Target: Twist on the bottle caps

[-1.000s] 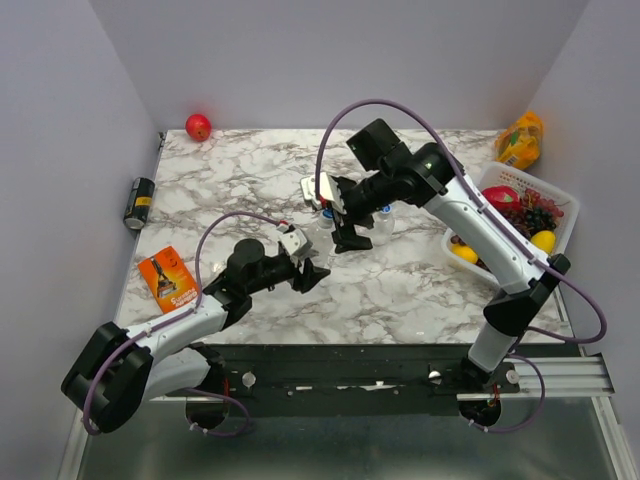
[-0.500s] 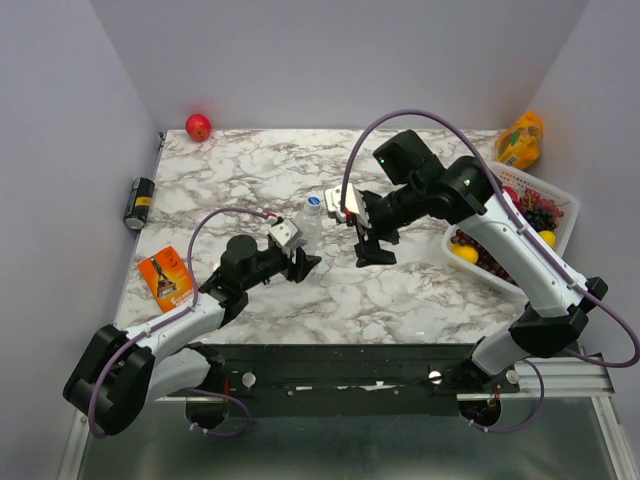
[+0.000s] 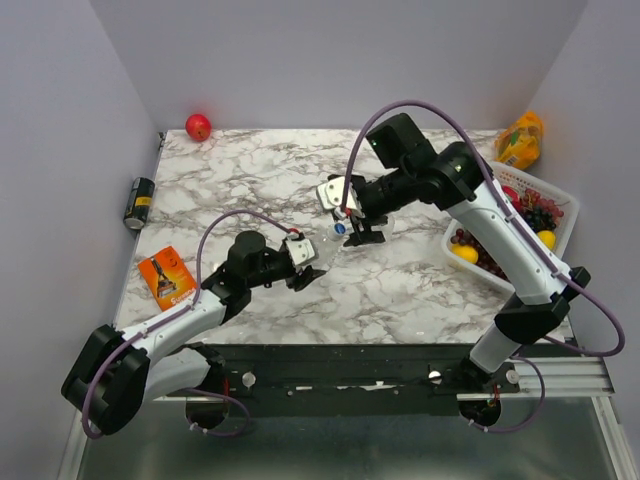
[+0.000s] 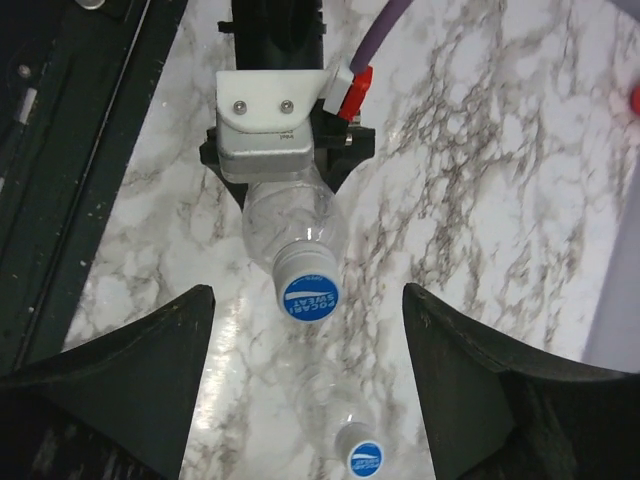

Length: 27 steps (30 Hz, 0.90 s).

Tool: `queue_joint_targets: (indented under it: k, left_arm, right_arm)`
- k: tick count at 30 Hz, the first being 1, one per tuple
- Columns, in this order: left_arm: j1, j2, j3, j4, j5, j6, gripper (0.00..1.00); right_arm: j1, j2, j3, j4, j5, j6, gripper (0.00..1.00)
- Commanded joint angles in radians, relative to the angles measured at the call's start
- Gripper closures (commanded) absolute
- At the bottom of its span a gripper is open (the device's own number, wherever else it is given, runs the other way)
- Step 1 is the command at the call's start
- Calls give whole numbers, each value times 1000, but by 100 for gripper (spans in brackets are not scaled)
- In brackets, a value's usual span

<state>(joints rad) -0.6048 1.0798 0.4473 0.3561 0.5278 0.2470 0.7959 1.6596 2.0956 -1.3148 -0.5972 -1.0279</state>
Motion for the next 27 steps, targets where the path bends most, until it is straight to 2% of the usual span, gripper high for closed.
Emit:
queue_joint_targets:
  k: [1, 6, 8, 13, 24, 27]
  left_arm:
    - [-10, -14, 33, -54, 58, 110, 100]
    - [-10, -17, 39, -72, 61, 136, 100]
    - [-10, -18, 42, -78, 61, 138, 100]
    - [-10, -21, 45, -86, 61, 140, 100]
    - [-10, -17, 36, -42, 44, 106, 100]
    - [-10, -17, 36, -43, 46, 104, 100]
  right_arm:
    - [20, -29, -46, -193, -61, -280, 19]
    - [35, -44, -101, -204, -29, -343, 24]
    - [35, -34, -97, -210, -18, -345, 30]
    - [35, -26, -95, -208, -10, -336, 39]
    - [37, -43, -152, -210, 33, -327, 42]
    - [37, -32, -141, -210, 28, -310, 47]
